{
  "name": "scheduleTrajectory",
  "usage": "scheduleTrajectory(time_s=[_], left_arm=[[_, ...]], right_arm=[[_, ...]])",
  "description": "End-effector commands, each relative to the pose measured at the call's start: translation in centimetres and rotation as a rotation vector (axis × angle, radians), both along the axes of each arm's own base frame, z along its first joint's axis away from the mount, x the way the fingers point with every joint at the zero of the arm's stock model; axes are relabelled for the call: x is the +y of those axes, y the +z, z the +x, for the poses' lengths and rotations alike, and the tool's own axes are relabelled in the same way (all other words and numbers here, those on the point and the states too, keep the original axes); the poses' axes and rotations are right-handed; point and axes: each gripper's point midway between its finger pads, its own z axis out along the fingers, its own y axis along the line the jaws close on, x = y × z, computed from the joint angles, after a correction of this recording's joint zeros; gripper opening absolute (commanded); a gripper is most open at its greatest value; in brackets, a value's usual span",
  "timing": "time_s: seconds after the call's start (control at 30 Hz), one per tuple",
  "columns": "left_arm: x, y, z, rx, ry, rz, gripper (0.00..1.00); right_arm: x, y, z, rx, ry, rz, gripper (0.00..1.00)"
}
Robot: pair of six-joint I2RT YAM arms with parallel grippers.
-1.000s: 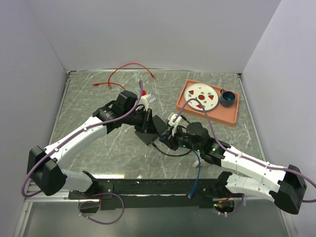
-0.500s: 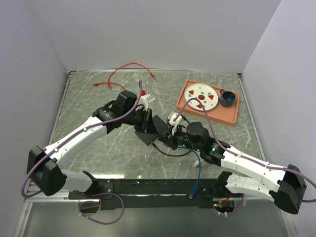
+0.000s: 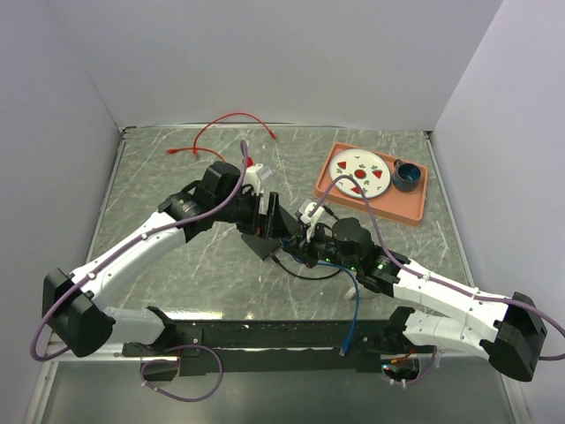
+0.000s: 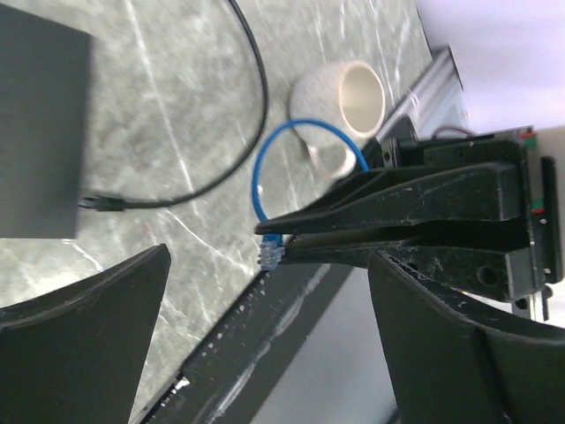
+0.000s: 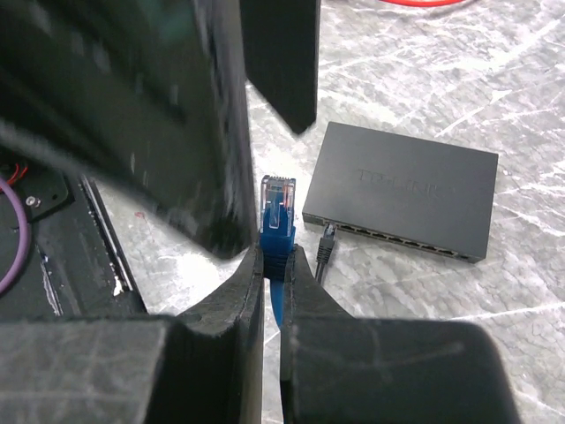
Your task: Insert the plug into the switch port
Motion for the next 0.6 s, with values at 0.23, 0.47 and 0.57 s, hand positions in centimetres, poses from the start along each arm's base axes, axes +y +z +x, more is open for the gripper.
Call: scheduleTrajectory(time_s=[0.23,0.47,0.57], left_arm=[[5.0,1.8,6.5,-0.117,0.244,-0.07,0.97],[7.4,-1.6,10.5,-0.06,0.349,-0.034,0.97],[7.3,-3.7,11.5,-0.03,0.353,-0.007,0.97]], right_arm=[[-0.6,-1.0,0.7,0.018,-0.069,-0.001,0.0],[-0.5,-3.1,1.2,0.096,-0.1,-0.026,0.0],[-0.3,-4.3,1.5,0.136,-0.111,-0.059,0.0]])
